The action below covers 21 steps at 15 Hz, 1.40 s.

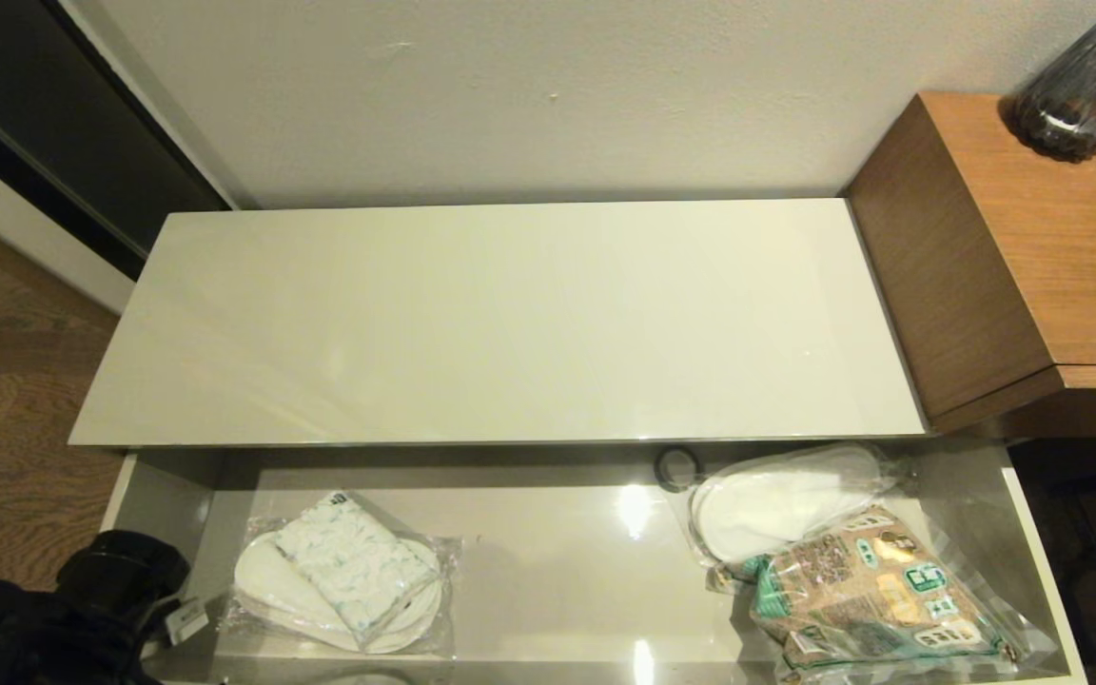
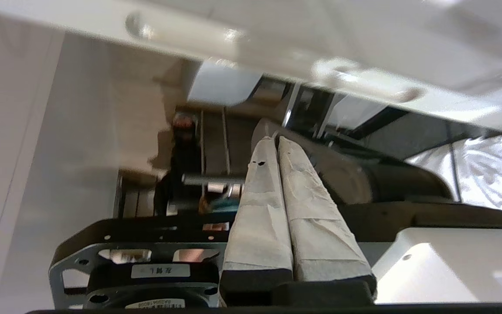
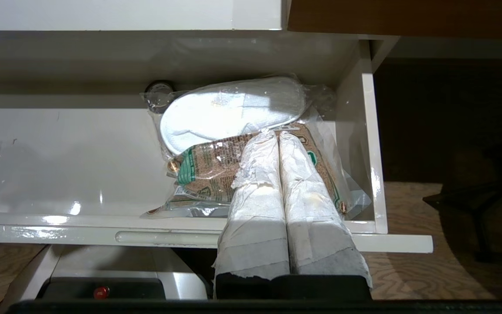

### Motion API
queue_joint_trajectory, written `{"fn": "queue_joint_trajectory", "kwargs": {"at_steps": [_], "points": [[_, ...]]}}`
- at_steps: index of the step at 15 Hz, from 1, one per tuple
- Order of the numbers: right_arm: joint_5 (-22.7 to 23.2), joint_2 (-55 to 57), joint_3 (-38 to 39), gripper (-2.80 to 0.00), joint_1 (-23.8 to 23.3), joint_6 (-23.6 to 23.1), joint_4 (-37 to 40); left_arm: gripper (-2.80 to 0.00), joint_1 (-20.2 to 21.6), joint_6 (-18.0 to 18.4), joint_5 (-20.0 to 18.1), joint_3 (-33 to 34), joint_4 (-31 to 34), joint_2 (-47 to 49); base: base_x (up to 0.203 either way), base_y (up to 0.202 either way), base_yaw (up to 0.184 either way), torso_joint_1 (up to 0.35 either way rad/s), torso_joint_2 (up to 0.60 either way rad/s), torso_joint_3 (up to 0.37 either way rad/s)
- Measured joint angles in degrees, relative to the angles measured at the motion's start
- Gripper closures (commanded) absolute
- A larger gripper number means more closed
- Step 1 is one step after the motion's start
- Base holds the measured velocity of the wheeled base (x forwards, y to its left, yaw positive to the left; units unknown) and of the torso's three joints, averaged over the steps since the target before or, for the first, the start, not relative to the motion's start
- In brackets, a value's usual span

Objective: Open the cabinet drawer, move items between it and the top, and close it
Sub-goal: Close the drawer

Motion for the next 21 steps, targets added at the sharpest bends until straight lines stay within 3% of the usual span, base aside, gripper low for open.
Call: {"fn": "queue_joint_trajectory", "kwargs": {"at_steps": [5,12,17,21], "points": [[0.0,0.0,0.0,0.0,0.0,0.0,0.0,0.0,-0.1,0.0,0.9,0.4,-5.8,4.9,0.0,0.0,0.0,0.0,0.0,0.0],[0.0,0.0,0.0,0.0,0.0,0.0,0.0,0.0,-0.3,-1.4,2.0,-1.3,-8.6,9.1,0.0,0.0,0.0,0.0,0.0,0.0],[0.0,0.0,0.0,0.0,0.0,0.0,0.0,0.0,-0.3,-8.7,1.7,-4.9,-15.7,8.9,0.0,0.0,0.0,0.0,0.0,0.0],[0.0,0.0,0.0,0.0,0.0,0.0,0.0,0.0,-0.6,-13.7,1.8,-13.9,-13.1,8.3,0.0,0.0,0.0,0.0,0.0,0.0]]}}
